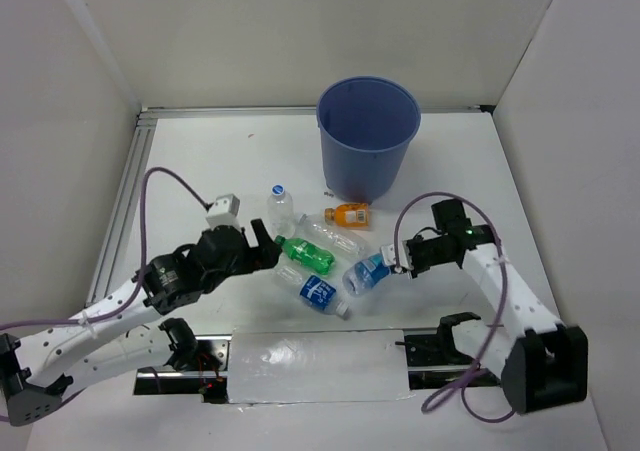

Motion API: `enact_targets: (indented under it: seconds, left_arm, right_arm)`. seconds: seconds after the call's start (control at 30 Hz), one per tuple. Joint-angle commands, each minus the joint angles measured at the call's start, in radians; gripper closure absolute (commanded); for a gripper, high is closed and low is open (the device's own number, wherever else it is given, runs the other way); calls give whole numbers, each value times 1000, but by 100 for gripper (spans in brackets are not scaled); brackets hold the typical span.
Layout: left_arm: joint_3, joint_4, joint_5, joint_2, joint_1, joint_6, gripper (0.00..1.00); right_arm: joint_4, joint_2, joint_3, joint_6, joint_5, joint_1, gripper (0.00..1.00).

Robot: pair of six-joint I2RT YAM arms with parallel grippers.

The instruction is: Put the plastic bottles in the bin

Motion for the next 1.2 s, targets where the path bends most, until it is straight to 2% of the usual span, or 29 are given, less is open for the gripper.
enact_targets:
  seconds: [0.0,0.07,0.1,0.13,0.23,0.37,0.57,0.67,0.7,0.73,0.8,0.93,0.97,1.07,1.1,1.17]
  left_arm:
    - [-58,-107,19,-39,-16,-300,1]
    - [-68,-107,48,-15,-16,-394,1]
    - [-68,-107,74,5,-16,-423,1]
    - [-68,-116,86,57,-16,-498,1]
    - [-43,-153,119,140,-16,-615,1]
    - [-66,-49,155,231,-16,-641,1]
    - [-114,82,185,348,-16,-652,1]
    - [-114,94,204,412,-16,-641,1]
    - [-114,94,205,430,-16,-628,1]
    - [-114,105,205,447,-16,-627,1]
    - [-114,105,214,501,-25,-624,3]
    - [-137,116,223,521,-25,-615,19]
    - [-137,116,223,521,-34,-605,35]
    - [-128,116,223,501,-45,-560,60]
    - [-128,78,223,483,-60,-528,79]
    - [-83,36,223,391,-120,-488,94]
  right_arm:
    - [-55,-184,156,176,-112,0,100]
    - [34,-234,245,308,-134,0,100]
    - [165,-258,268,382,-134,0,100]
    - [238,-258,309,533,-120,0,100]
    - [479,-205,372,730,-32,0,100]
    - [608,-24,571,830,96,0,98]
    - [656,278,792,852,191,9,86]
    - [567,406,920,824,162,9,41]
    - [538,429,975,824,151,9,23]
    - [519,444,989,824,151,9,0]
    - [519,430,972,890,118,9,0]
    - [531,361,920,957,95,9,0]
    - [521,325,906,994,85,9,0]
    - [473,238,831,1019,61,9,0]
    - [473,211,804,1061,52,9,0]
    - [449,130,709,1085,29,-9,0]
